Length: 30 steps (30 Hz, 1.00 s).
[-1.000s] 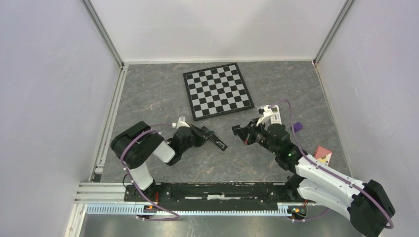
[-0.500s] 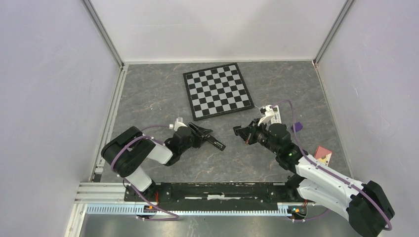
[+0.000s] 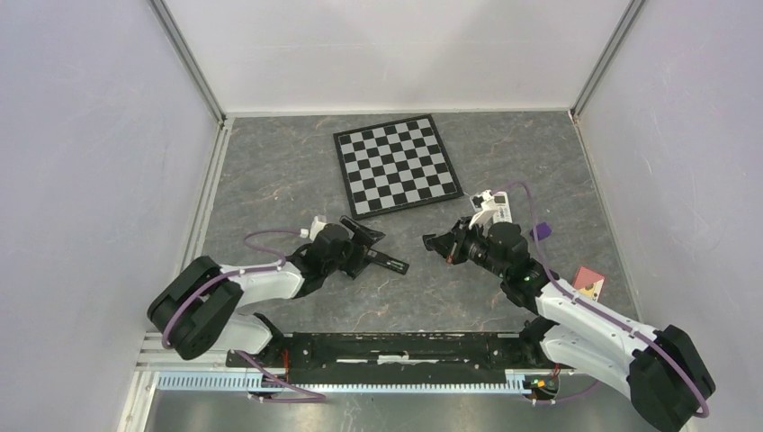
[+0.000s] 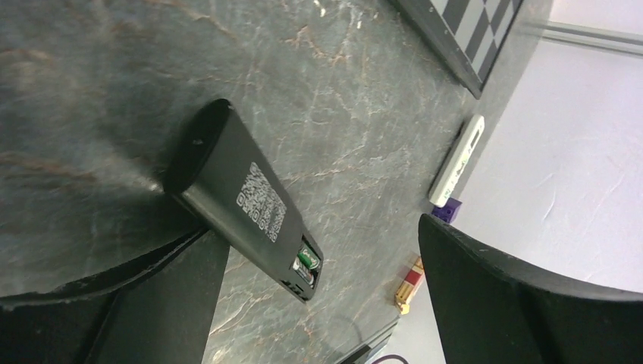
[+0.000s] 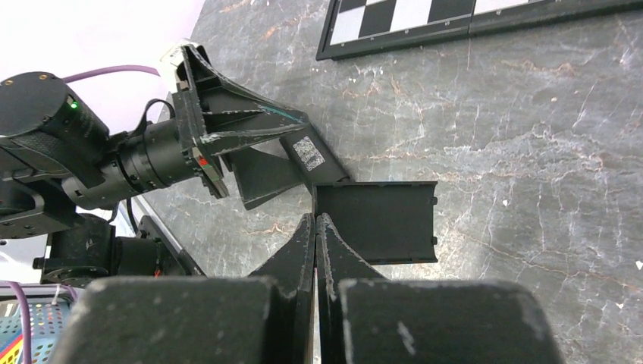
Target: Load the batteries into the remote control
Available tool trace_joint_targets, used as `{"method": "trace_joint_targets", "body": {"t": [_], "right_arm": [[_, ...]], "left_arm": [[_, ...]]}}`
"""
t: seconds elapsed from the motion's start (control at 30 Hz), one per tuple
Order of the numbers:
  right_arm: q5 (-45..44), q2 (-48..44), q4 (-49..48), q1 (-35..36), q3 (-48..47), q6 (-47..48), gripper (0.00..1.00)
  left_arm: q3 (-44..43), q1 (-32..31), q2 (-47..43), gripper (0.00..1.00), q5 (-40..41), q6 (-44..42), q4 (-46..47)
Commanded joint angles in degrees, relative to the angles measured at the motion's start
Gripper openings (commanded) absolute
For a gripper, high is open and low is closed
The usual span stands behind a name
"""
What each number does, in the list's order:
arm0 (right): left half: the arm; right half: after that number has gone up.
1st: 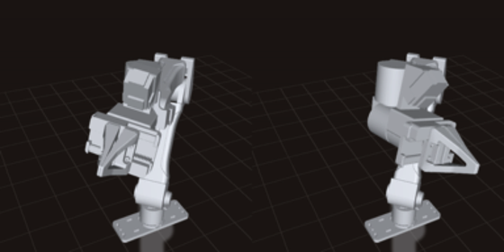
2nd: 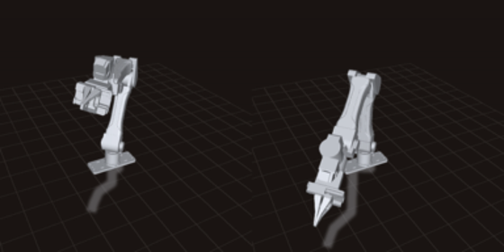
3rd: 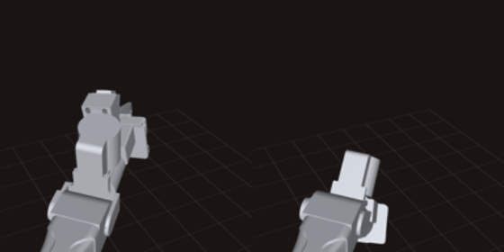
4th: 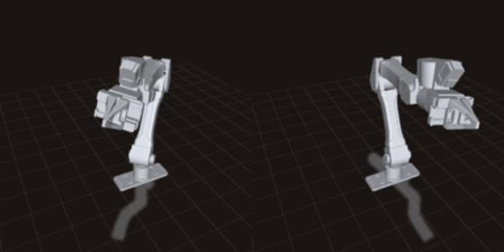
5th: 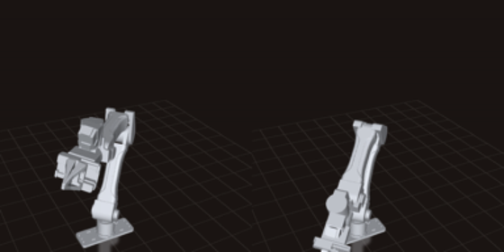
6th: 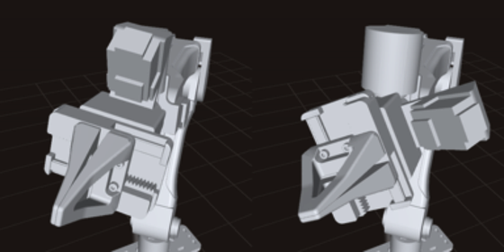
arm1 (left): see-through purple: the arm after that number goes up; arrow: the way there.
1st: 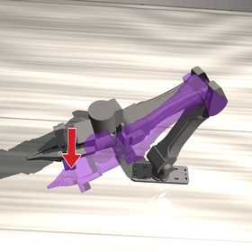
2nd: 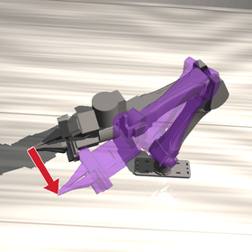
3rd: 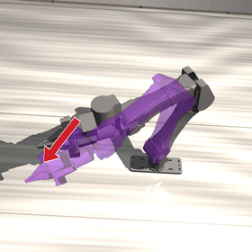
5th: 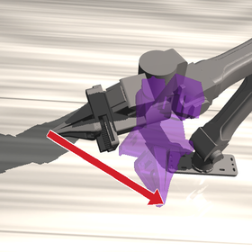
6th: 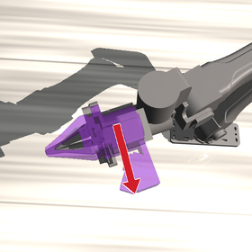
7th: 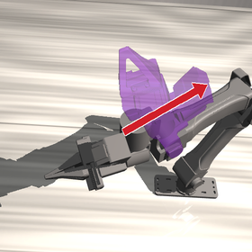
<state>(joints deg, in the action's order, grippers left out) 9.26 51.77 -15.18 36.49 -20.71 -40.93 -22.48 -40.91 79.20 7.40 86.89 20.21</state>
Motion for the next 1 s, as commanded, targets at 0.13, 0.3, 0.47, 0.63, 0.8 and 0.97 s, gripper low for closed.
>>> {"method": "trace_joint_targets", "body": {"t": [0.13, 0.3, 0.47, 0.63, 0.8, 0.97], "right_arm": [[2.78, 1.13, -0.95, -1.25, -3.15, -3.60, 0.00], [3.69, 1.39, -0.91, -2.07, -4.74, -4.55, 0.00], [5.74, 1.88, -1.86, -3.13, -6.18, -5.89, 0.00], [10.01, 2.98, -5.07, -5.04, -8.29, -8.76, 0.00], [14.61, 3.69, -6.00, -6.68, -12.36, -9.44, 0.00], [18.03, 2.34, -8.32, -10.13, -14.91, -12.97, 0.00]], "left_arm": [[1.31, -0.25, -3.77, 1.00, -0.69, 0.71, -19.85], [3.04, -0.23, -7.90, 1.00, -0.80, 0.67, -22.53], [3.10, -0.23, -15.23, 1.00, 1.90, -2.31, -25.31], [0.74, -0.23, -21.60, 1.00, 2.69, -11.36, -21.36], [-7.90, 0.84, -19.50, 1.00, -6.85, -26.47, -11.07], [-7.19, 11.67, -9.78, 1.00, -30.71, -14.06, 16.01]]}}
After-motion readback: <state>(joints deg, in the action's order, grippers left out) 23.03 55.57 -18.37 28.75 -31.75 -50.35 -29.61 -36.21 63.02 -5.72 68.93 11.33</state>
